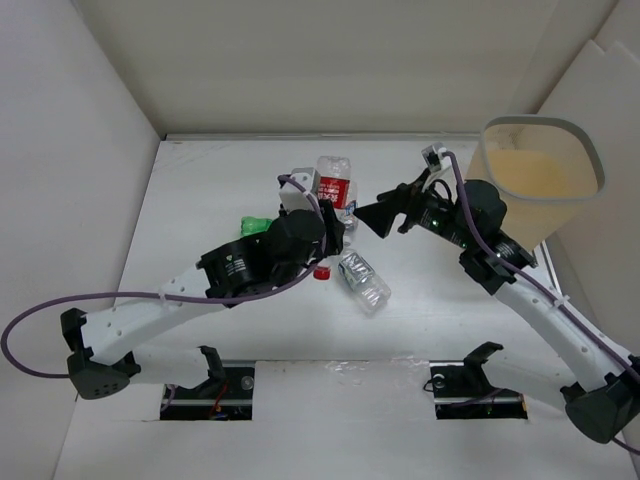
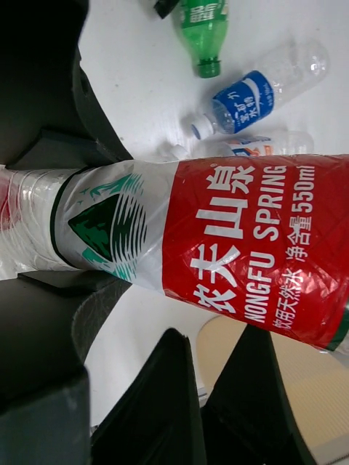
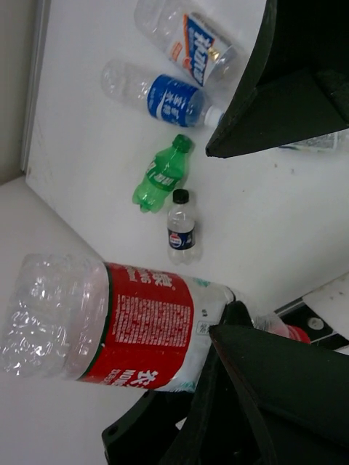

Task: Put the plastic bottles in the bin

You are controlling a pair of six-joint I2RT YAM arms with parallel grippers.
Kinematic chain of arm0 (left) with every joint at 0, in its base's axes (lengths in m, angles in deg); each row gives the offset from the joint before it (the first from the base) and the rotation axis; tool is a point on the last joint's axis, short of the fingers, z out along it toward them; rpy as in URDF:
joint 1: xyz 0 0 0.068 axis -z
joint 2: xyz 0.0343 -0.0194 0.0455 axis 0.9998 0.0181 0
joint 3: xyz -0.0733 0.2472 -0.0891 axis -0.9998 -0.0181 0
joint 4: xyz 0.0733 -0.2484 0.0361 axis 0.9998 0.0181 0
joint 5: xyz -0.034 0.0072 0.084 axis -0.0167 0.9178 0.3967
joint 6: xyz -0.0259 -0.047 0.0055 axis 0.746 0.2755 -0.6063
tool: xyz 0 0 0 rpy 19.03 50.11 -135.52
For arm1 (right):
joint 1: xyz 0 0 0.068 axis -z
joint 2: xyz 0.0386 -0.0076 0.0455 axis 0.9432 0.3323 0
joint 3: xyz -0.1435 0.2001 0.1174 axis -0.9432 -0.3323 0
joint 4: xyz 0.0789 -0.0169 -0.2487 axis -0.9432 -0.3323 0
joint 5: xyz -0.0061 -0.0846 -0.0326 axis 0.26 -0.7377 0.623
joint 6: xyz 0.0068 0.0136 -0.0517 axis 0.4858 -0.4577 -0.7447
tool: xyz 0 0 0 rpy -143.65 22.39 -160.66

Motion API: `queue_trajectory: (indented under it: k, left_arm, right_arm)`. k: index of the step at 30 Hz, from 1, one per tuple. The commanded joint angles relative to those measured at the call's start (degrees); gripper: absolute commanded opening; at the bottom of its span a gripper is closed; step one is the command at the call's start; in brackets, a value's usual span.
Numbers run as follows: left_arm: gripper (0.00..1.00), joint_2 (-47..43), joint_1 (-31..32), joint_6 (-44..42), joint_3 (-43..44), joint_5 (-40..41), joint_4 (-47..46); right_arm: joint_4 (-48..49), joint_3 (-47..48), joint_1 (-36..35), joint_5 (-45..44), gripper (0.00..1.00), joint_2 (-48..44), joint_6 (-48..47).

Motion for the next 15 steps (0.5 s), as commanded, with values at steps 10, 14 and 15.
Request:
queue_trajectory:
  k: [10,14,15]
  left_arm:
    - [0.0,0.2,-0.1,-12.8,1.6,-11.1,-12.4]
    - [0.0,0.2,-0.1,-14.2,0.3,-17.7,-14.3]
    - [0.0,0.2,-0.1,-14.2,0.3,-18.5,-14.8]
  right_arm:
    - [24.5,2.3,-2.9,11.1,1.0,8.5,7.5]
    - [29.7,2.9,-2.9,13.1,1.0,11.5,10.1]
    - [30.6,3.5,-2.9,13.6,1.0,12.3,10.1]
